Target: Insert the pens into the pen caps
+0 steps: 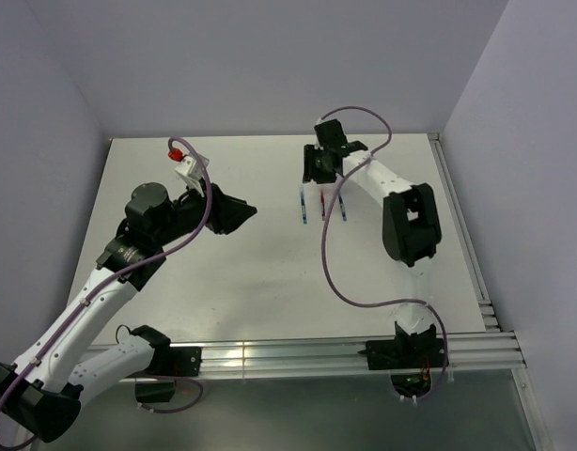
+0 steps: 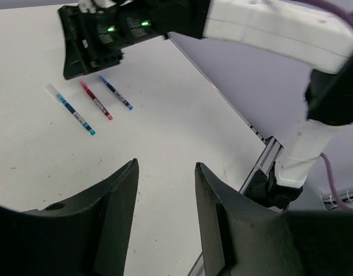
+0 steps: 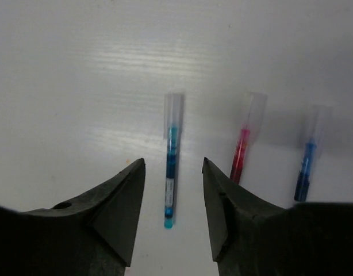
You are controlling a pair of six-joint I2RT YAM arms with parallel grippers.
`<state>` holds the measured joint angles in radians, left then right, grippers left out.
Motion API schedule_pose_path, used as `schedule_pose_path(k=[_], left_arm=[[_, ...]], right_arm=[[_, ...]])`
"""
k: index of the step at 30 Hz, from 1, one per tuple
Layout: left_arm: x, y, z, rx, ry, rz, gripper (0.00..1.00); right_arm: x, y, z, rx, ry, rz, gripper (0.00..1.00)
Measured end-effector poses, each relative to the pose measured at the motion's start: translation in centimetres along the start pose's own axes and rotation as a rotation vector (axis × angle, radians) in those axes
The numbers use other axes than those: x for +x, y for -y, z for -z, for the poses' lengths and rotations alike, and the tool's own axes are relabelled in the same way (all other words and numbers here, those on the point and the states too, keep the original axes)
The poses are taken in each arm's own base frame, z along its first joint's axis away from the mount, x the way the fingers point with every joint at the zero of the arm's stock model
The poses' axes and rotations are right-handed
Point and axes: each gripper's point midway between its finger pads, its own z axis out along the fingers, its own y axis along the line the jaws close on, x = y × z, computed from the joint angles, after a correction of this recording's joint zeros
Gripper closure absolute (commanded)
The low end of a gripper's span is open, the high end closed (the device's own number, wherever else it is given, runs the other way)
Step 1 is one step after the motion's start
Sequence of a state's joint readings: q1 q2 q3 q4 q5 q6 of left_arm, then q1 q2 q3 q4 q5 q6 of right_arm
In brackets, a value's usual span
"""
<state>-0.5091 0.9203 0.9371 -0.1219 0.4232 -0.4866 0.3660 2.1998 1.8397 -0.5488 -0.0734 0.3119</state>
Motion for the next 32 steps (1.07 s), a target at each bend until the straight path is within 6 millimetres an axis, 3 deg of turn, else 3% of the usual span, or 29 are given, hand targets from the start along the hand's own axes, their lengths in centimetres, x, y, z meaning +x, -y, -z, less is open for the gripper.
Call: schedule_pose_path(k=[3,4,5,6,7,10,13,15,19,21,32], left_arm=[[-0.1,-0.1,0.0,-0.006,0.003,0.000,0.51],[-0.1,-0.2,0.0,-0.009,0.004,0.000,0.51],[-0.1,-0.3,0.0,-0.013,0.005,0.000,0.51],[-0.1,-0.4,0.0,-0.020,0.007,0.001,0.51],[-0.2,-0.4,0.1,-0.025,0.010,0.001,0.51],[-0.3,-0.6,0.3,-0.040,0.017,-0.001,0.50],[-0.6,-0.6,0.7,-0.051,0.031,-0.005,0.50],[-0.8,-0.5,0.9,-0.054,0.042,-0.009,0.50],[-1.1,-0.5,1.1,-0.060,0.053,-0.011,0.50],[-1.1,-0.6,1.1,-0.065,0.054,-0.011,0.50],[-1.3,-0.9,1.1,-0.081,0.063,-0.012,0.50]], right_arm=[[-0.7,-0.6,5.4,-0.034,0.084,-0.013,0.30],[-1.2,-1.1,7.9,-0.059,0.133,-0.020,0.28],[-1.7,-1.6,10.9,-0.089,0.187,-0.024,0.18],[-2.4,-2.2,13.6,-0.122,0.250,-0.026,0.17],[-3.1,-2.8,16.7,-0.160,0.321,-0.029,0.09],[-4.6,-4.3,25.0,-0.270,0.522,-0.027,0.07],[-3.1,-4.0,29.7,-0.321,0.634,-0.029,0.06],[-1.0,-3.1,30.1,-0.311,0.642,-0.039,0.04],[3.3,-1.0,28.0,-0.262,0.570,-0.064,0.03],[4.4,-0.6,27.5,-0.251,0.546,-0.070,0.02],[4.5,-0.6,30.2,-0.278,0.613,-0.068,0.01]])
